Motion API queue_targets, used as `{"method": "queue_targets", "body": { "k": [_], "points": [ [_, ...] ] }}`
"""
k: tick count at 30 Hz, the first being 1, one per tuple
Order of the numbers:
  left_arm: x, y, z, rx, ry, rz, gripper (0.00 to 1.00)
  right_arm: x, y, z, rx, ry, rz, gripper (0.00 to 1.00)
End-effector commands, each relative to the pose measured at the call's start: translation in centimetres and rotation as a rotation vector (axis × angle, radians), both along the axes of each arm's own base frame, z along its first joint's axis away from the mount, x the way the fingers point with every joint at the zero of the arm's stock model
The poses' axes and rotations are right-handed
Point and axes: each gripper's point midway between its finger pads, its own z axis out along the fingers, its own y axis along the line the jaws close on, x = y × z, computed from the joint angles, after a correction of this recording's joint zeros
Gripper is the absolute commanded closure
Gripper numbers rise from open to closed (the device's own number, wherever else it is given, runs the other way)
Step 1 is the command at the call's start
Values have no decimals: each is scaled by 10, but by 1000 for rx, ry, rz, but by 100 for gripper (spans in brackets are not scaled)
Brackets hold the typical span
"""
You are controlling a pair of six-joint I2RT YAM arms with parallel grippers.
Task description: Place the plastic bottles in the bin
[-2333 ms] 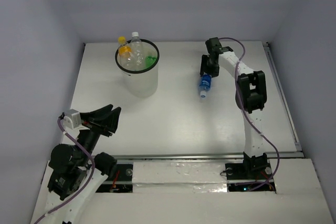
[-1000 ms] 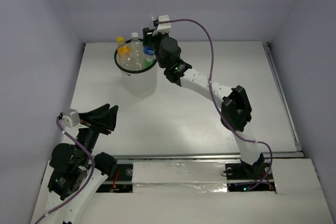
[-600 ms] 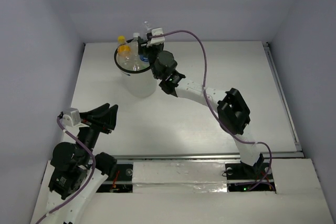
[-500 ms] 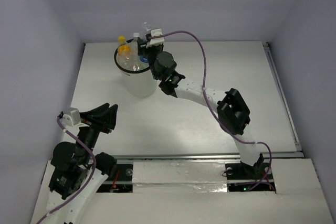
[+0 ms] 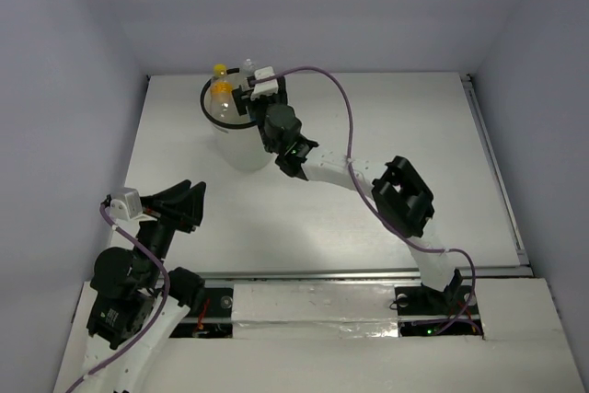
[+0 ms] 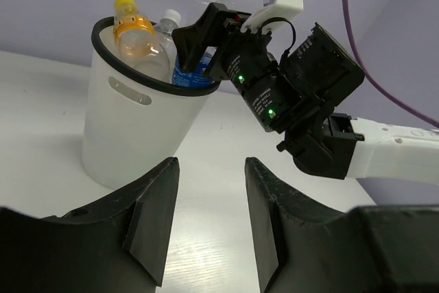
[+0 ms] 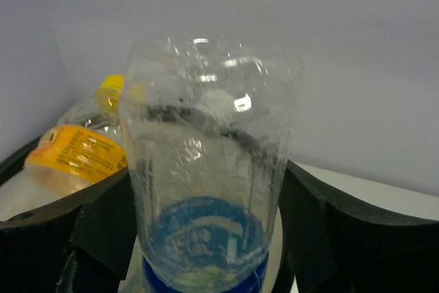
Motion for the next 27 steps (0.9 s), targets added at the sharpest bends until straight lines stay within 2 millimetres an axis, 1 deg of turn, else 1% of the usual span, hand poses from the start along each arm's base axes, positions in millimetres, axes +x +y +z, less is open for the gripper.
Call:
{"method": "queue_targets", "body": {
  "k": [1,2,4,5,7,8,10,11,14,15,18,19,20,21,22,23,24,25,26,27],
  "points": [
    [3,-2,6,-10,-17,-5,60,-13,-3,17,54,-15,-3,19],
    [3,-2,5,-9,-14,-5,60,-15,-4,23,62,-14,7,11],
    [4,-3,5,-5,-11,-4,60,-19,-3,38,83,-19,29,7],
    [4,-3,4,-6,-9,-5,60,-23,-6,59,113,-36,44,4],
    [5,-2,4,-4,-8,3,60,-30,-3,73,132,-34,91,3],
    [5,-2,4,-4,-8,3,60,-35,-6,88,149,-42,111,2],
    [5,-2,4,-4,-6,3,60,-41,-8,101,185,-43,137,2],
    [6,-2,4,-3,-6,5,60,-47,-14,114,205,-55,147,0],
    [5,-2,4,-3,-7,3,60,-55,-22,129,230,-63,159,0],
    [6,-2,4,-3,-5,5,60,-59,-29,138,244,-70,155,0],
    [7,-1,3,-1,-1,9,60,-69,-41,152,274,-77,163,0],
    [7,-1,3,-3,0,11,60,-78,-52,162,294,-84,170,0],
    [8,-1,3,-2,3,12,60,-84,-58,166,320,-78,182,2],
    [8,-1,2,0,5,14,60,-91,-63,170,334,-75,199,6],
    [9,-2,1,3,11,14,60,-99,-71,173,344,-77,210,14],
    [9,-2,2,3,11,15,59,-117,-91,179,402,-67,236,48],
    [10,-2,2,4,12,15,58,-127,-101,182,420,-67,253,65],
    [11,-2,2,5,15,15,54,-137,-113,182,452,-59,264,78],
    [10,-2,2,5,14,14,50,-158,-141,182,474,-60,269,95],
    [10,-4,3,5,12,7,46,-166,-156,175,486,-43,256,99]
  ]
}}
